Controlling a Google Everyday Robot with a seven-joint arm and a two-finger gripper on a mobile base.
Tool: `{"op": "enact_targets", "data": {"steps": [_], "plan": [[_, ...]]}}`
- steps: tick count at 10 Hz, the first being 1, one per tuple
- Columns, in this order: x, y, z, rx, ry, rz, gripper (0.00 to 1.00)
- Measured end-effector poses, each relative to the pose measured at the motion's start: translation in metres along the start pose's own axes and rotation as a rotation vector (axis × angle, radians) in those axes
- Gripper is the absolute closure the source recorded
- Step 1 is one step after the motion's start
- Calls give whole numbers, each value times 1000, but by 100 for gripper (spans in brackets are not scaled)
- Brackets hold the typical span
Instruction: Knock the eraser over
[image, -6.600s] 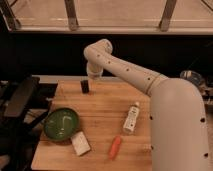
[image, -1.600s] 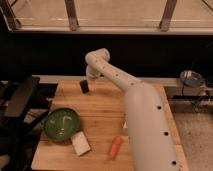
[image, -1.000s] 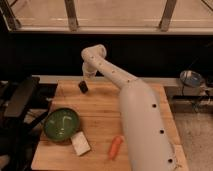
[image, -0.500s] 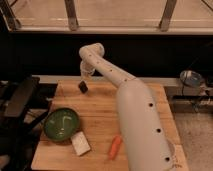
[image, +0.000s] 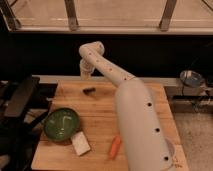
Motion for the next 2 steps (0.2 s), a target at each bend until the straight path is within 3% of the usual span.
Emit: {"op": "enact_targets", "data": {"steps": [2], "plan": [[1, -1, -2, 2, -2, -2, 99]]}}
